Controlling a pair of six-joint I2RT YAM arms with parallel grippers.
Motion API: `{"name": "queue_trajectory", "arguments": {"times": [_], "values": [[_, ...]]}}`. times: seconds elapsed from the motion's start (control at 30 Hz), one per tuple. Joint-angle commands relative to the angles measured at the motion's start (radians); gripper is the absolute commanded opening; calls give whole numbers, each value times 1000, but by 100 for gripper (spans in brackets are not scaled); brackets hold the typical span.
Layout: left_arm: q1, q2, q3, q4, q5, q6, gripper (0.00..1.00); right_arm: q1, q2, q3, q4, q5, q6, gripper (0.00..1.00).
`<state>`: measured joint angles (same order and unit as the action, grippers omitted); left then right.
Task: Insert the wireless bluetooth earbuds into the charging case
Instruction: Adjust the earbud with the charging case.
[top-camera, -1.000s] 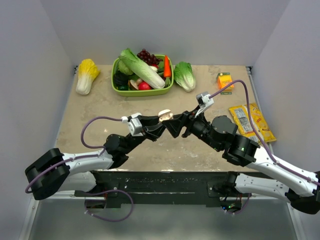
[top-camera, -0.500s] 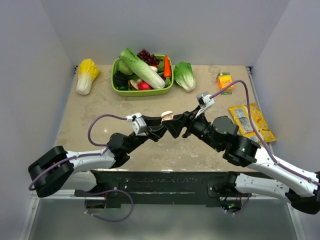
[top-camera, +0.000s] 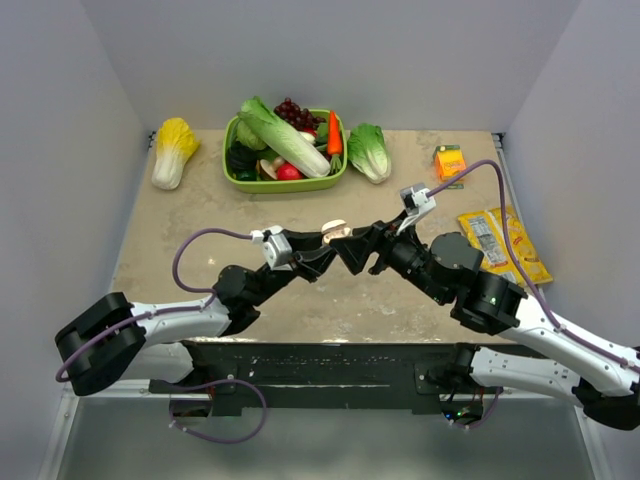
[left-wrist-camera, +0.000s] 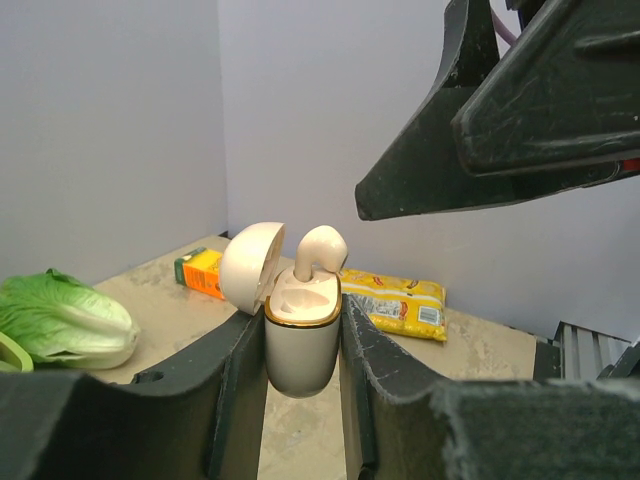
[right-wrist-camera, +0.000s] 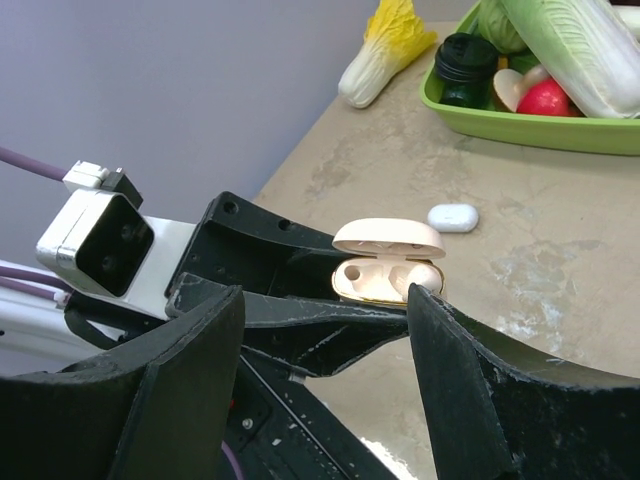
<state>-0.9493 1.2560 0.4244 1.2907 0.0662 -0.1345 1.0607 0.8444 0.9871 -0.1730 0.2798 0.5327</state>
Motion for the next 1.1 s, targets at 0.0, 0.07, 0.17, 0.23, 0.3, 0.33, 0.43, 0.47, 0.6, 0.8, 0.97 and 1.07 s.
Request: {"name": "queue_trajectory", "arguments": {"times": [0.0, 0.07, 0.17, 0.23, 0.3, 0.33, 0.43, 0.47, 0.6, 0.8, 0.97, 1.07], "values": [[3, -30, 50, 492, 15, 24, 0, 5, -1, 24, 3, 35, -5, 69], [3, -32, 51, 490, 20, 23, 0, 5, 2, 25, 4, 32, -7, 69], [3, -27, 53, 489, 23, 18, 0, 5, 7, 27, 9, 29, -7, 69], [3, -26, 51, 492, 24, 13, 0, 5, 13, 27, 10, 25, -7, 69], [3, -21, 54, 493, 29, 9, 0, 5, 18, 28, 13, 25, -8, 70], [3, -20, 57, 493, 32, 7, 0, 5, 18, 30, 15, 24, -10, 69], [3, -13, 62, 493, 35, 3, 0, 5, 24, 33, 20, 19, -8, 70], [3, -12, 63, 495, 37, 3, 0, 7, 27, 33, 20, 18, -10, 69], [3, -3, 70, 498, 41, -4, 0, 5, 35, 35, 24, 12, -11, 70], [3, 14, 82, 507, 53, -19, 0, 5, 44, 35, 33, 4, -11, 70], [3, 39, 93, 522, 60, -36, 0, 5, 51, 38, 38, 2, -10, 70], [3, 46, 100, 527, 69, -43, 0, 7, 55, 36, 38, 2, -10, 70]]}}
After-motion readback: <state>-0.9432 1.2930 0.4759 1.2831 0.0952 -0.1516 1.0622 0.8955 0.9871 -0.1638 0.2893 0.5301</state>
